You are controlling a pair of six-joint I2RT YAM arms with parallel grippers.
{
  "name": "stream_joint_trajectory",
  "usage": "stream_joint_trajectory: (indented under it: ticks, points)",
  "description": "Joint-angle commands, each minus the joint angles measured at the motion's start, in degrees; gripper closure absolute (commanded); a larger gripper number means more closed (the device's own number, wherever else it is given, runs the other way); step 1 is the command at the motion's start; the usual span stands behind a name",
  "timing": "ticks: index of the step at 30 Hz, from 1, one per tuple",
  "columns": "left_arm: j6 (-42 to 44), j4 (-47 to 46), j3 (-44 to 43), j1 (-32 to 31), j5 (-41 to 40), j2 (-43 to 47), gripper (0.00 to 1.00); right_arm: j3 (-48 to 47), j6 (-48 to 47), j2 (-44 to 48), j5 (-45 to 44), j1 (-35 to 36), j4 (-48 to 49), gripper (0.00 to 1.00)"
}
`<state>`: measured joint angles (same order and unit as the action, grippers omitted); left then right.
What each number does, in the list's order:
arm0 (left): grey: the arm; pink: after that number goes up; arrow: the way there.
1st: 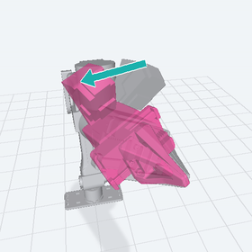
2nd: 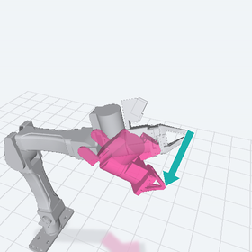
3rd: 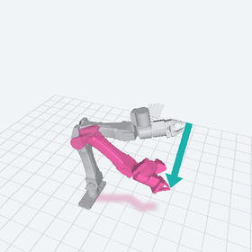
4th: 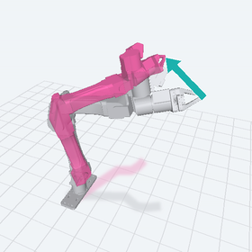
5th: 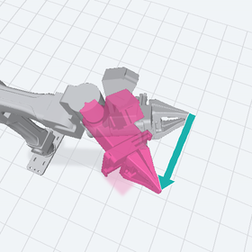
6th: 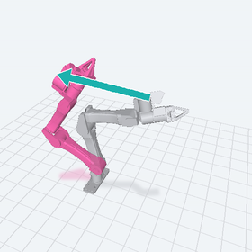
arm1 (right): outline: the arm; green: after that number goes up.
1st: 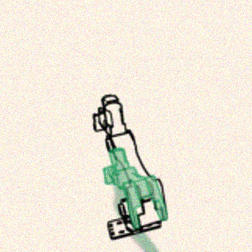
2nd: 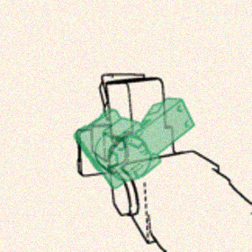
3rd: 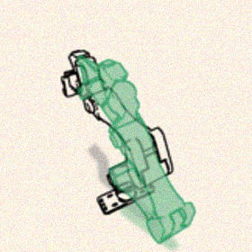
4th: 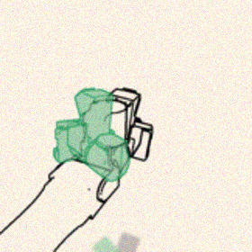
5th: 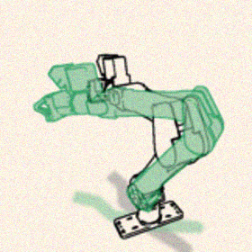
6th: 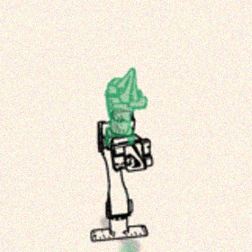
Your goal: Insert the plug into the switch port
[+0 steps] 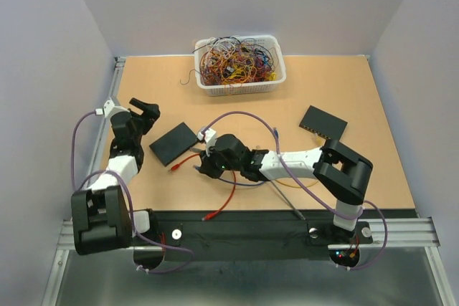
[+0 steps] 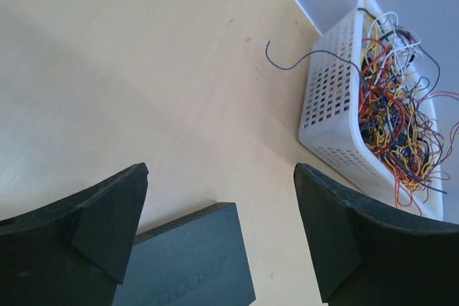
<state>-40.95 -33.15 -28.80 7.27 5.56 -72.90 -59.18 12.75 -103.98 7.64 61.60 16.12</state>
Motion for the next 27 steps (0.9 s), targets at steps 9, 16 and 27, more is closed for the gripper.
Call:
stream_joint_trajectory:
  ticks: [9,16,27]
  points:
    - [-3.79,11.87,11.31,-0.15,-6.45,18.15,0.05,-1.65,1.75,0.27,-7.29,0.27,-0.47,1.0]
    - [-3.79,14.95,12.45,-0.24,-0.91,17.44,0.07,0.73,2.19,2.21,-10.1,0.27,-0.39,0.99]
    - [-4.76,21.36,14.29,-2.08,-0.64,21.04,0.08,2.66,2.19,4.4,-10.8,0.27,-0.39,1.0]
